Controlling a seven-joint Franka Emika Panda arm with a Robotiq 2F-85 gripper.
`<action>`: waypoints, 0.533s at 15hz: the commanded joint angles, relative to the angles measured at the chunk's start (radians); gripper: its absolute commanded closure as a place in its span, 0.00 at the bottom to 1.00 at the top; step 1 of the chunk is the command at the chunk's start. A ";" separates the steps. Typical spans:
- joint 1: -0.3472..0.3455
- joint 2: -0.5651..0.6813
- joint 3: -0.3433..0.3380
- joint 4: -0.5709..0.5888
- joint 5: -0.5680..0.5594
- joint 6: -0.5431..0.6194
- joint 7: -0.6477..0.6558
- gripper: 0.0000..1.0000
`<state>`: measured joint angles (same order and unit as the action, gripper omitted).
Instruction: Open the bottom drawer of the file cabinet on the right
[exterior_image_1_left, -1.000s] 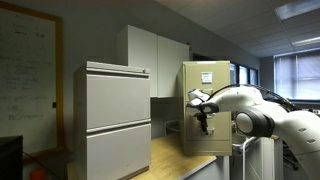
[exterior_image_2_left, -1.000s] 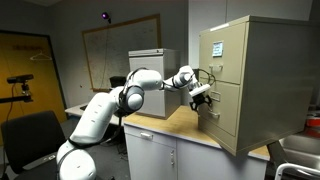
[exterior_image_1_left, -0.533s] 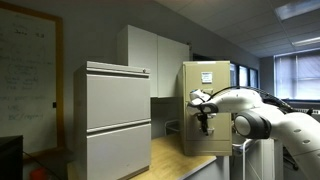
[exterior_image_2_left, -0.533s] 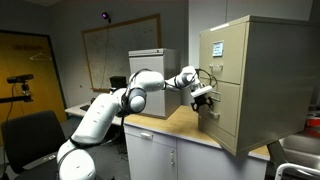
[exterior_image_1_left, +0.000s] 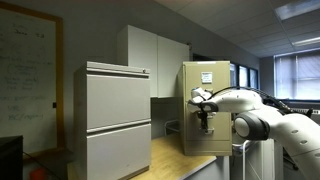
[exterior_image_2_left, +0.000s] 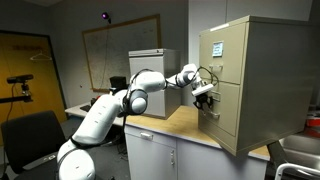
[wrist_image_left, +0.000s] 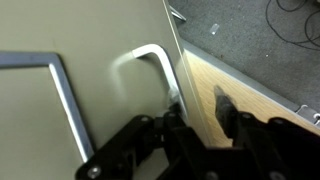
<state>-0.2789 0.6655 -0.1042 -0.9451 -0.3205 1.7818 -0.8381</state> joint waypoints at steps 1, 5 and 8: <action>-0.005 0.080 -0.001 0.057 -0.002 0.052 0.021 0.36; 0.008 0.094 -0.012 0.048 -0.058 0.093 0.030 0.28; 0.010 0.120 -0.014 0.055 -0.092 0.080 0.049 0.06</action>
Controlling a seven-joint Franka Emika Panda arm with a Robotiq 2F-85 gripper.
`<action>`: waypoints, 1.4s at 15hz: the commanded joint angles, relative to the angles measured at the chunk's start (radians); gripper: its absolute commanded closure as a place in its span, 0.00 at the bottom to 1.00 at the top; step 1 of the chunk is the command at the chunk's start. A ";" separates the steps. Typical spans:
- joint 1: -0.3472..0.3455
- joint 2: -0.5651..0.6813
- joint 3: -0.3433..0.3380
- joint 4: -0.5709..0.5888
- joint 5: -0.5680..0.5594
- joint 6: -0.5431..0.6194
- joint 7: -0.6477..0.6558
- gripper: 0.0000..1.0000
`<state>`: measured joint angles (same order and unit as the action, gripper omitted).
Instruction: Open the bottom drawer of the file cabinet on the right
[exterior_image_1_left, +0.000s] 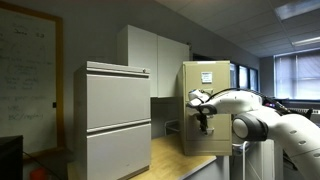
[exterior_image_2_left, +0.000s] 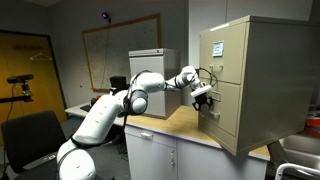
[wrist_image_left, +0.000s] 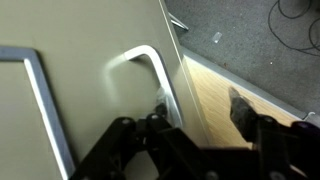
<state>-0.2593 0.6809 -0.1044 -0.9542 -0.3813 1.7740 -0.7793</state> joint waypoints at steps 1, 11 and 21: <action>-0.010 0.113 -0.011 0.073 -0.036 0.076 -0.005 0.03; -0.024 0.139 0.010 0.057 0.014 -0.023 0.017 0.10; -0.019 0.142 0.003 0.078 0.013 -0.019 0.092 0.69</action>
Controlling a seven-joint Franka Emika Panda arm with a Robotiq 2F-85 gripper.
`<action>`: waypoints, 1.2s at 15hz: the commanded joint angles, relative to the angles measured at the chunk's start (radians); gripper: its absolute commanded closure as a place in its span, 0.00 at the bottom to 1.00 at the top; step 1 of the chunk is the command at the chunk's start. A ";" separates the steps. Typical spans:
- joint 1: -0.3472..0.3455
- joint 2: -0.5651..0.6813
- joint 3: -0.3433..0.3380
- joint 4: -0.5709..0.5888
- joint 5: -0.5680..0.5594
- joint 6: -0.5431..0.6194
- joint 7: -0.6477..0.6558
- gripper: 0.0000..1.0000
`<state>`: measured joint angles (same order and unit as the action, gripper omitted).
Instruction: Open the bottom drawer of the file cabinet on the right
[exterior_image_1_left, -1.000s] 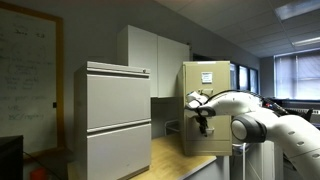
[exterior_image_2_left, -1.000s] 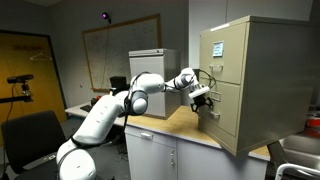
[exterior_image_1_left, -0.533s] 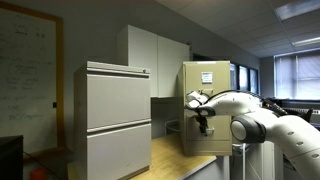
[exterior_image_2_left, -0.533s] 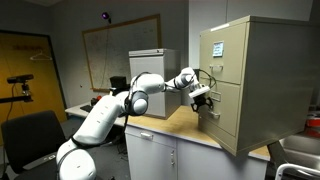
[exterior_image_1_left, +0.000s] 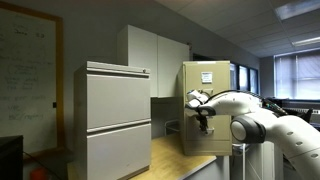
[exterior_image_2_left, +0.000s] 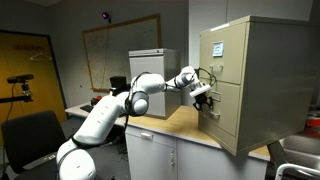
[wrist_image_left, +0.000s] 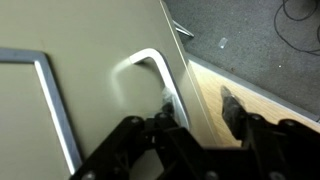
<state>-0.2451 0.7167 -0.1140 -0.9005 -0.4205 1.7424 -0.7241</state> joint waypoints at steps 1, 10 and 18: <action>-0.030 0.106 0.013 0.025 0.049 0.016 0.057 0.73; 0.021 0.024 0.013 -0.072 -0.011 0.064 0.254 0.95; 0.077 -0.027 0.014 -0.174 -0.095 -0.004 0.249 0.95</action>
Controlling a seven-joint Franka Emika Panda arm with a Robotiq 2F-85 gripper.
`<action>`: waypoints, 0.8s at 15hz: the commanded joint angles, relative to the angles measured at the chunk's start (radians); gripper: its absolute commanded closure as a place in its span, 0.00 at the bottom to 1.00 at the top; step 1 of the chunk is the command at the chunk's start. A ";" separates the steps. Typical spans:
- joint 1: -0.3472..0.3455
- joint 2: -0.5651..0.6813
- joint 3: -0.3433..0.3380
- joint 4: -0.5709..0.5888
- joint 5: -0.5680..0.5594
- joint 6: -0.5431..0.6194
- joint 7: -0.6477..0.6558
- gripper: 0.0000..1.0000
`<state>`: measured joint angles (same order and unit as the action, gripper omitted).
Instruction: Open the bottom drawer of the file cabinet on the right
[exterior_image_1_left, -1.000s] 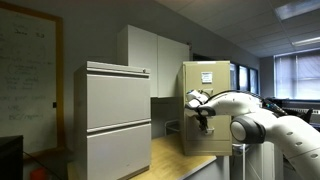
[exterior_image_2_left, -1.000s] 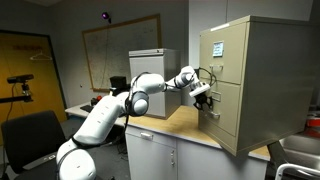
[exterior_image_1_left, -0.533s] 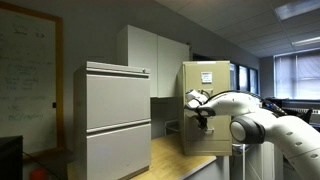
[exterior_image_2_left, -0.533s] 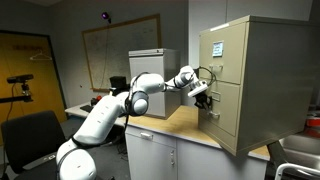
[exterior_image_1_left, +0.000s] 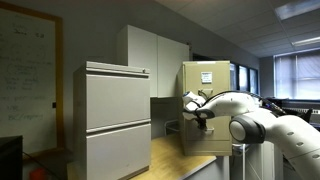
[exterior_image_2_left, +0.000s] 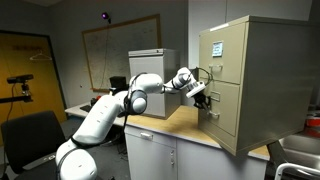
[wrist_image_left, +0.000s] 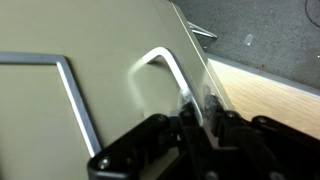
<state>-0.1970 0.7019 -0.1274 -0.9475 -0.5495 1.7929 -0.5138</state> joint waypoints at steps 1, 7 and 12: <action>0.036 -0.023 0.026 -0.146 0.014 -0.053 0.034 0.96; 0.070 -0.080 0.023 -0.252 -0.092 -0.033 0.038 0.96; 0.098 -0.119 0.018 -0.335 -0.186 -0.015 0.041 0.97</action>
<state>-0.1400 0.6487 -0.1314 -1.0972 -0.7596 1.8522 -0.5169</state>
